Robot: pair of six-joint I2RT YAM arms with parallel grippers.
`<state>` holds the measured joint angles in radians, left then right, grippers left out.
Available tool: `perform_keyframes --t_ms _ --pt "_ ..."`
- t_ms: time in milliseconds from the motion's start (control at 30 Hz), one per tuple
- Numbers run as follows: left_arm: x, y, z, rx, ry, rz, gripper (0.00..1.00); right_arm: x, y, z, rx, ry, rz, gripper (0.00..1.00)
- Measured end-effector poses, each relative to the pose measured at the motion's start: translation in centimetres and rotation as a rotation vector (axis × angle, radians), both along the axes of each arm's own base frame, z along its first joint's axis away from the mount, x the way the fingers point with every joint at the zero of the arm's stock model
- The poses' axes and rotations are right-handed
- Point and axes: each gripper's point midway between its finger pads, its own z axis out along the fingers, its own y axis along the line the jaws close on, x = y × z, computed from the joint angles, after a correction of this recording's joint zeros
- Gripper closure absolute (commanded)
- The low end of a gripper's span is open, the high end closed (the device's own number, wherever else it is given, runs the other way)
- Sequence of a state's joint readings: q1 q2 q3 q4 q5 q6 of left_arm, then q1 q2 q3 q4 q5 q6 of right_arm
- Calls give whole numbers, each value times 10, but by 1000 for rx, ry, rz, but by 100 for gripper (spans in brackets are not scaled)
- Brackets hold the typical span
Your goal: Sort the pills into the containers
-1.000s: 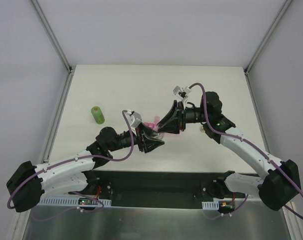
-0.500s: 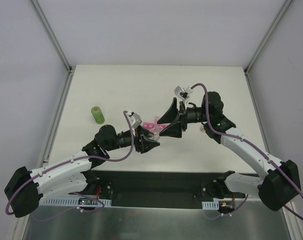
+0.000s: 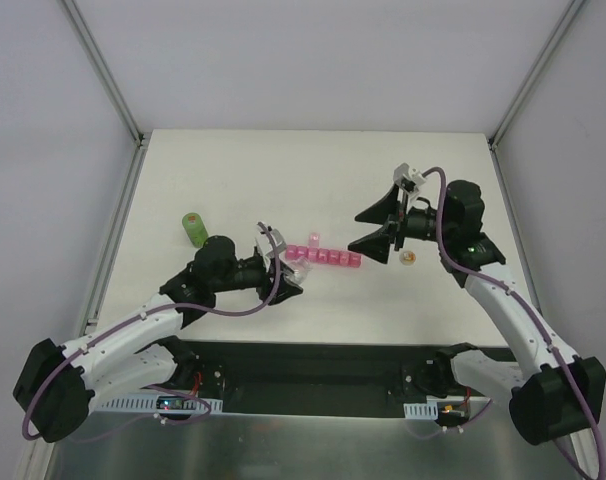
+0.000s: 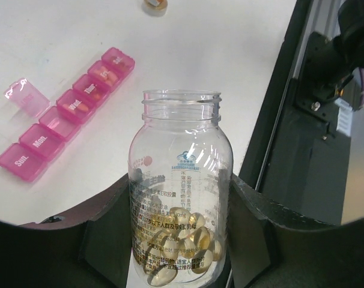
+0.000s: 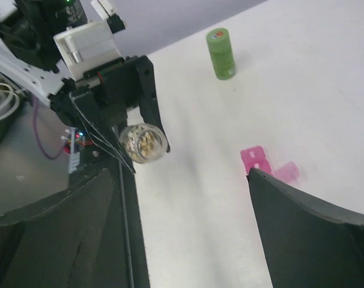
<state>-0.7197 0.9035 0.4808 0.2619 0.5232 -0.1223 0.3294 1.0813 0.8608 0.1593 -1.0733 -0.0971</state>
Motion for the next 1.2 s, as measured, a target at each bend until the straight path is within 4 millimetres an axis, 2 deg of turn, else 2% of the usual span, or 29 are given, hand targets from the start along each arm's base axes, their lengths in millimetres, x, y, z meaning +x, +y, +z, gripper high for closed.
perform_keyframes --t_ms 133,267,433,600,933,1200 --pt "6 7 -16 89 -38 -54 100 1 -22 -16 -54 -86 -69 3" --pt "14 9 -33 187 -72 -147 100 8 -41 -33 -95 -96 -132 3" --pt "39 7 -46 275 -98 -215 100 17 -58 -41 -118 -99 -195 3" --pt "64 5 -63 332 -96 -249 100 23 -68 -41 -123 -98 -236 3" --pt "95 1 -91 412 -65 -301 100 33 -83 -46 -128 -71 -290 3" --pt "110 -5 -90 441 -45 -323 100 39 -90 -51 -127 -35 -316 3"
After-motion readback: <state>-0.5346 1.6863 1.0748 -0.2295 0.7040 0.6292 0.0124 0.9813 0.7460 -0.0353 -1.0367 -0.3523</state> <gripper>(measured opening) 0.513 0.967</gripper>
